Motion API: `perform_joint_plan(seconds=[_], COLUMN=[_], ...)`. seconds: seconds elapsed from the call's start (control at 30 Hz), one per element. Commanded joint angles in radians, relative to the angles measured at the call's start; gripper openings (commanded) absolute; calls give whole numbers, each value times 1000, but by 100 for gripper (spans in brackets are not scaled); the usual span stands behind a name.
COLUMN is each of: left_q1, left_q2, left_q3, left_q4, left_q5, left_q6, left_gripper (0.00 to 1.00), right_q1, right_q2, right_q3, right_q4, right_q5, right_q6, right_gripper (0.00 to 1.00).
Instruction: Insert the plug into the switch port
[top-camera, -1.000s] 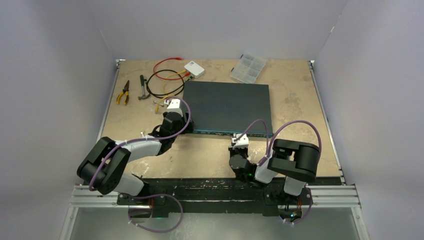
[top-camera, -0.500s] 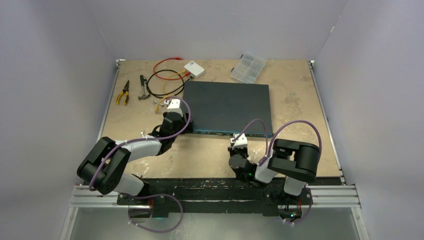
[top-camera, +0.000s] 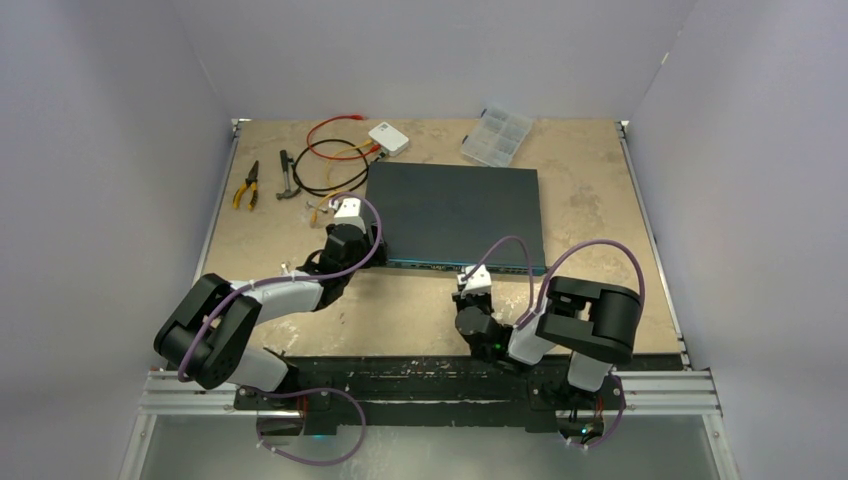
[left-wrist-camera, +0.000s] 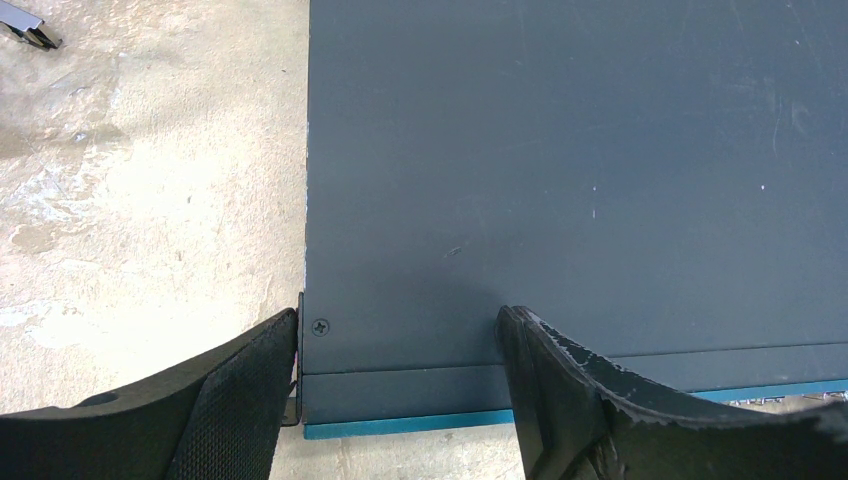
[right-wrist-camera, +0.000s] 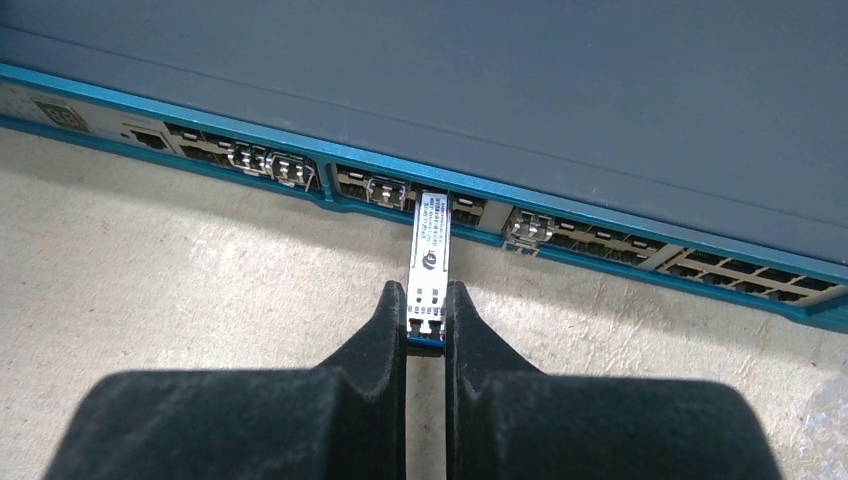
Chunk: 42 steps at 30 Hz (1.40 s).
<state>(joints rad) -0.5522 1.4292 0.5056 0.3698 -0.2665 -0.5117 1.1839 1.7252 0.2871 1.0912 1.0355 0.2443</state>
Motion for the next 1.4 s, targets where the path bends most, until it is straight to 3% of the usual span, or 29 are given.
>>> perform_joint_plan(seconds=[0.0,0.17,0.53,0.83,1.17,1.37], left_q1=[-43,-43,-43,-43,-43,-42], left_q2=[22,22,23,26,28,28], left_q3=[-43,-43,-44,-42,-40,-40], left_q4=[-152,-151,-152,-153,-151,-151], left_q5=[110,110,107,105,105,104], left_q6=[-50,-51,-51,-50,-49,-50], left_gripper=[71,71,71,71,71,71], right_q1=[-26,-17,1,5,5,5], right_q2=[-52,-135,-137,-129,-118,-129], right_q3=[48,43,56,13,47,31], right_q4=[-32,-218,-311,-186,-280,-212], right_q5=[26,68,97,105,98,92], right_q6=[110,237,264,181,225,193], right_gripper=[0,0,0,0,0,0])
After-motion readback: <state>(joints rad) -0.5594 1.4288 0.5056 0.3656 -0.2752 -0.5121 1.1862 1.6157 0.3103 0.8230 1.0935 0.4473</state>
